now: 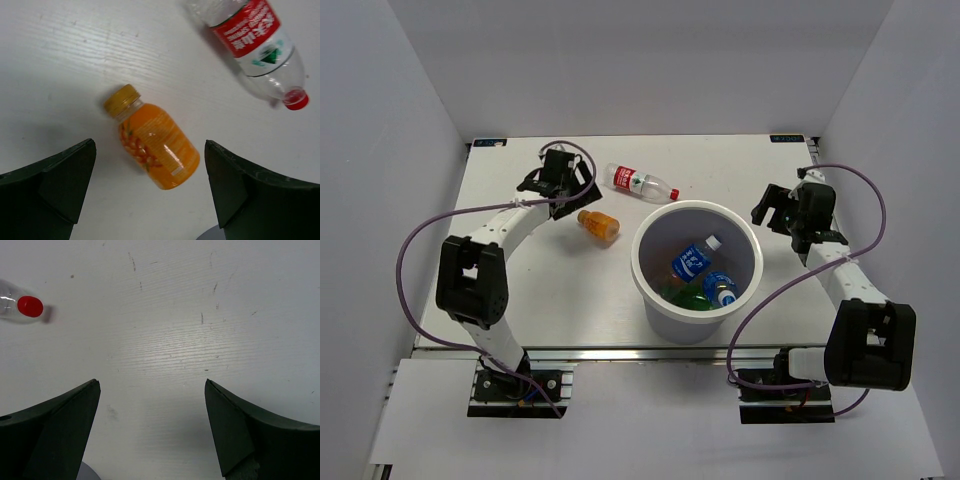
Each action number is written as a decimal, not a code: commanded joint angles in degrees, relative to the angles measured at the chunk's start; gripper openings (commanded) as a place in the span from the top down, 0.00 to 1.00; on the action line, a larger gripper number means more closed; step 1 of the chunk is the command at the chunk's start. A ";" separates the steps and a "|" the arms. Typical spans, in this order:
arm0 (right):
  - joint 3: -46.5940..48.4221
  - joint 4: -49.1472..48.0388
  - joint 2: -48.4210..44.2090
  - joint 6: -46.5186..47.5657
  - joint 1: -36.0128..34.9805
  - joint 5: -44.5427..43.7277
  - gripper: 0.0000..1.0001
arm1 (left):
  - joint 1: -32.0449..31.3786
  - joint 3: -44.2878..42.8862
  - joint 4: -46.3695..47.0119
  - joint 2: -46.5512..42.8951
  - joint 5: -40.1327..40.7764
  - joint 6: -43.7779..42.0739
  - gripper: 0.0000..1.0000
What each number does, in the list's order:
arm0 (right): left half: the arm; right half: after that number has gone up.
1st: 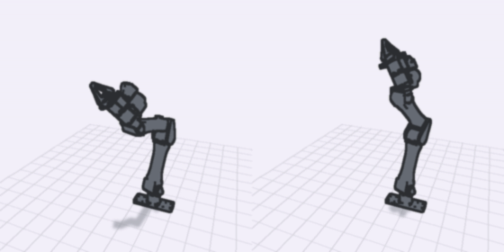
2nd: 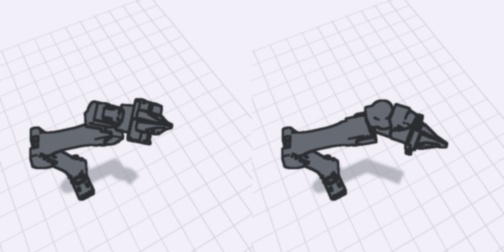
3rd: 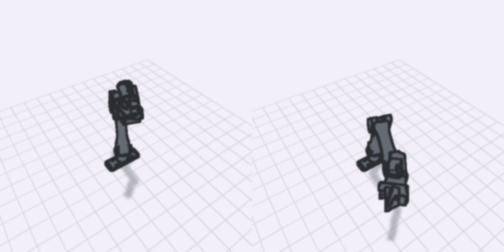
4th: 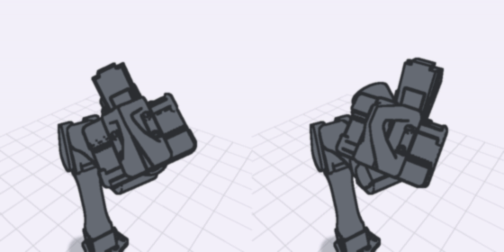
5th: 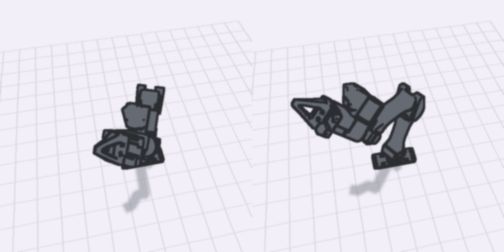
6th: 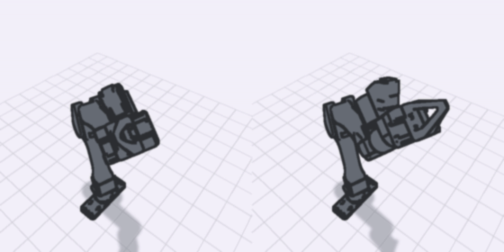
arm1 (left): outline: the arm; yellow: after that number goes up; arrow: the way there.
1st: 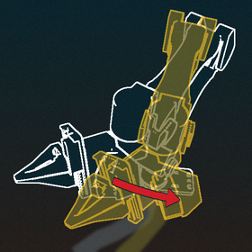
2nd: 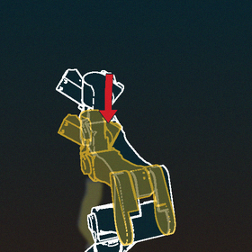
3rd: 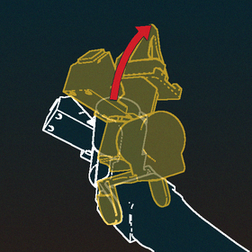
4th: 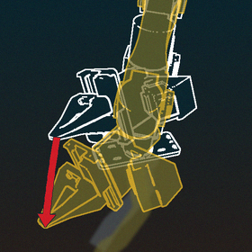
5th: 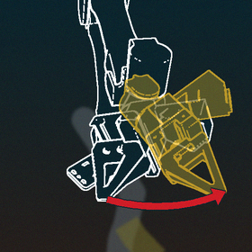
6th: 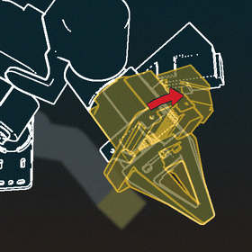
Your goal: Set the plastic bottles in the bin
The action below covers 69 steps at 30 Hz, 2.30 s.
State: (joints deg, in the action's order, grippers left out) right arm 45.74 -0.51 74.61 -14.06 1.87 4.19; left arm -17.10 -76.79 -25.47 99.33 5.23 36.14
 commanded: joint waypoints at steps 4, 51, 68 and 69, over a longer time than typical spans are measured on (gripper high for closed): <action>3.22 -0.45 1.94 0.71 0.24 -0.41 0.11 | 0.49 9.81 8.92 -0.55 -3.56 8.06 0.02; 0.58 -3.44 -4.38 0.44 0.24 8.38 0.11 | -12.76 -6.26 14.60 -24.09 -36.53 -12.49 0.86; -0.47 -4.14 -5.88 0.79 0.24 7.68 0.11 | -23.50 -14.16 3.86 -21.73 -12.90 -18.29 0.02; -0.38 -4.14 -5.97 0.79 0.24 7.33 0.11 | -23.59 -14.96 2.64 -21.37 -13.14 -18.73 0.02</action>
State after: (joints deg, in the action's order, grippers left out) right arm 45.93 -1.89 69.71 -13.91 1.87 12.10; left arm -40.73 -86.83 -19.59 78.61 -15.66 20.29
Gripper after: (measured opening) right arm 0.895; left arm 0.981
